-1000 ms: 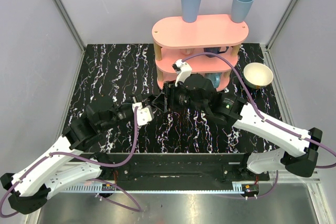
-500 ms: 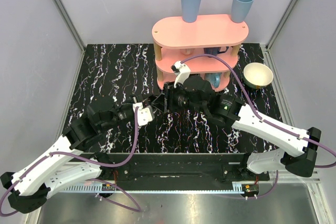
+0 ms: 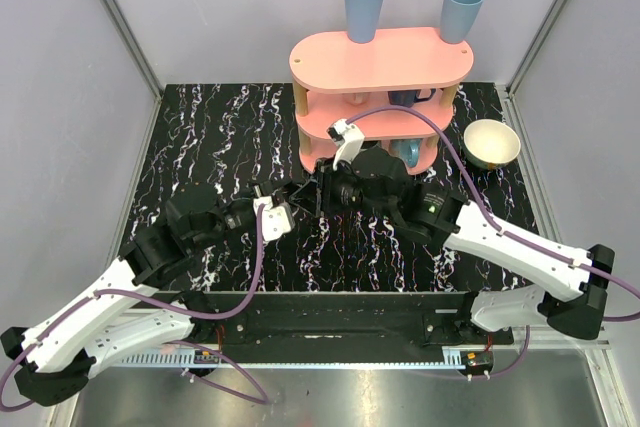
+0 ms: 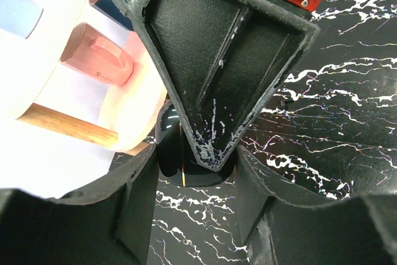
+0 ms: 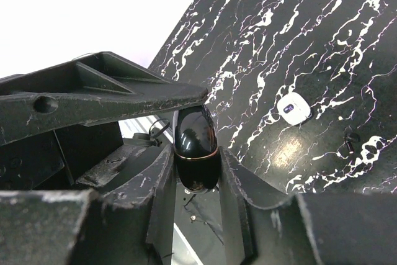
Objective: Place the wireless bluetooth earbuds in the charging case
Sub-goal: Pass from the left arm to the right, then open the charging case.
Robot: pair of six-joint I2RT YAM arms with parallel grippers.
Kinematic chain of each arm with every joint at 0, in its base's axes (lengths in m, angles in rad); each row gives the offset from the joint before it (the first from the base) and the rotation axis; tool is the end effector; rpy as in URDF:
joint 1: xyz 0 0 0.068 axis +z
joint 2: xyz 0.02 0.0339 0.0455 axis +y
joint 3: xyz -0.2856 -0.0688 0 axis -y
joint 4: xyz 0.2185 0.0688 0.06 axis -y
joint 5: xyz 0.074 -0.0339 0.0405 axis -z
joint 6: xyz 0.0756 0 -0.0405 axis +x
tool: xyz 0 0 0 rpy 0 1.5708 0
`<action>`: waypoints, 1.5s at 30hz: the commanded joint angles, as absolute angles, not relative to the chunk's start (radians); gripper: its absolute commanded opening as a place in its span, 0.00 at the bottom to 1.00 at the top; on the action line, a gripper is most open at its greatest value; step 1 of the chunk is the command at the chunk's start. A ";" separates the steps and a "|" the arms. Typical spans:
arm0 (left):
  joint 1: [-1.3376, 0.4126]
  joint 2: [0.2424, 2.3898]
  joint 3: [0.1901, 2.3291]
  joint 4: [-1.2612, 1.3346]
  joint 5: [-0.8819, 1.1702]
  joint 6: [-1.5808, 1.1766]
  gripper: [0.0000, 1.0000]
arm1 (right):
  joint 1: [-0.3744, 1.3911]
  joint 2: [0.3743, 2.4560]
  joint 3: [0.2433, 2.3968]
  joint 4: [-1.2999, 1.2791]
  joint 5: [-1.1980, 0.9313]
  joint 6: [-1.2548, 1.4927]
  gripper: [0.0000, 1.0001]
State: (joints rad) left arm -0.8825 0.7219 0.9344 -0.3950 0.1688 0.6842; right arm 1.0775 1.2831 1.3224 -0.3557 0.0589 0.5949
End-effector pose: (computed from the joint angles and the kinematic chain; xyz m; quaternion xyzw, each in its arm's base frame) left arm 0.0871 -0.1260 0.3800 0.5786 0.5046 -0.1276 0.6279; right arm 0.1446 0.2595 0.4094 -0.1766 0.7900 0.4194 0.4109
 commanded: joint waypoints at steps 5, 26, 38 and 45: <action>-0.893 0.686 0.940 -0.313 0.216 0.632 0.44 | 1.078 1.190 1.247 -0.262 0.136 0.534 0.04; -0.891 0.669 0.960 -0.270 0.089 0.314 0.99 | 1.078 0.690 0.720 0.213 -0.093 0.176 0.00; -0.870 0.736 1.105 -0.272 0.030 0.106 0.99 | 1.078 0.580 0.484 0.471 -0.287 -0.027 0.00; -0.868 0.716 1.069 -0.229 0.176 0.034 0.99 | 1.078 0.613 0.331 0.841 -0.252 -0.094 0.00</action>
State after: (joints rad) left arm -0.8730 0.7185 1.0775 -0.3027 0.0753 0.1028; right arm 1.0798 0.5941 0.3820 0.5419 -0.2382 -0.0193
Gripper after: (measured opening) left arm 0.988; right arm 0.340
